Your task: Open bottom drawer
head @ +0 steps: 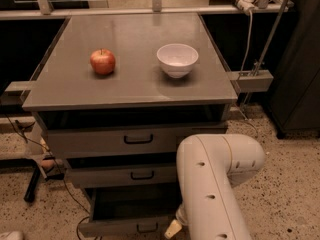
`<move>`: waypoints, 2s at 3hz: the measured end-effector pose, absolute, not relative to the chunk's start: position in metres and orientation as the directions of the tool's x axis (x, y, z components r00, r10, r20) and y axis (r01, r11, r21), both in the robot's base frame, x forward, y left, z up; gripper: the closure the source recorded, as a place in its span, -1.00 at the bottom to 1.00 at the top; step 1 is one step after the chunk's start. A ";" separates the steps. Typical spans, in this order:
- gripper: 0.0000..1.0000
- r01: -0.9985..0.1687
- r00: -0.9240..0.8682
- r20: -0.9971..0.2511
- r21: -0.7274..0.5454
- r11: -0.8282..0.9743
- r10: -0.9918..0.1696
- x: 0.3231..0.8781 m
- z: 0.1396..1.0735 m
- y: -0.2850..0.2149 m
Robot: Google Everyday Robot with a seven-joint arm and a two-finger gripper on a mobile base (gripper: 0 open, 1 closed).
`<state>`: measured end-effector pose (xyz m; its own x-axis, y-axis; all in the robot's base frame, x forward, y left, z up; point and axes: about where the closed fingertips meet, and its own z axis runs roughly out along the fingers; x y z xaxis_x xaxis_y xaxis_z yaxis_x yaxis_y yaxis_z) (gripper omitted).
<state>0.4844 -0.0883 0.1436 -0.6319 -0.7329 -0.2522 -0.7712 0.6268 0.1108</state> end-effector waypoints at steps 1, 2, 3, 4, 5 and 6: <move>-1.00 -0.768 -0.639 -0.224 0.130 0.627 -0.736 0.471 0.141 -0.091; -1.00 -0.741 -0.671 -0.176 0.159 0.652 -0.720 0.435 0.141 -0.102; -1.00 -0.741 -0.671 -0.176 0.159 0.652 -0.720 0.436 0.141 -0.102; -1.00 -0.713 -0.701 -0.155 0.159 0.682 -0.696 0.409 0.153 -0.113; -1.00 -0.621 -0.781 -0.169 0.111 0.776 -0.602 0.393 0.186 -0.122; -1.00 -0.507 -0.853 -0.187 0.081 0.858 -0.486 0.365 0.219 -0.129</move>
Offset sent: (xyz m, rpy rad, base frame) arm -0.1361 -0.0403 -0.0015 -0.0674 0.2111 -0.0985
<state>0.3651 -0.1290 0.2189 -0.8535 -0.4862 -0.1874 -0.5068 0.8582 0.0813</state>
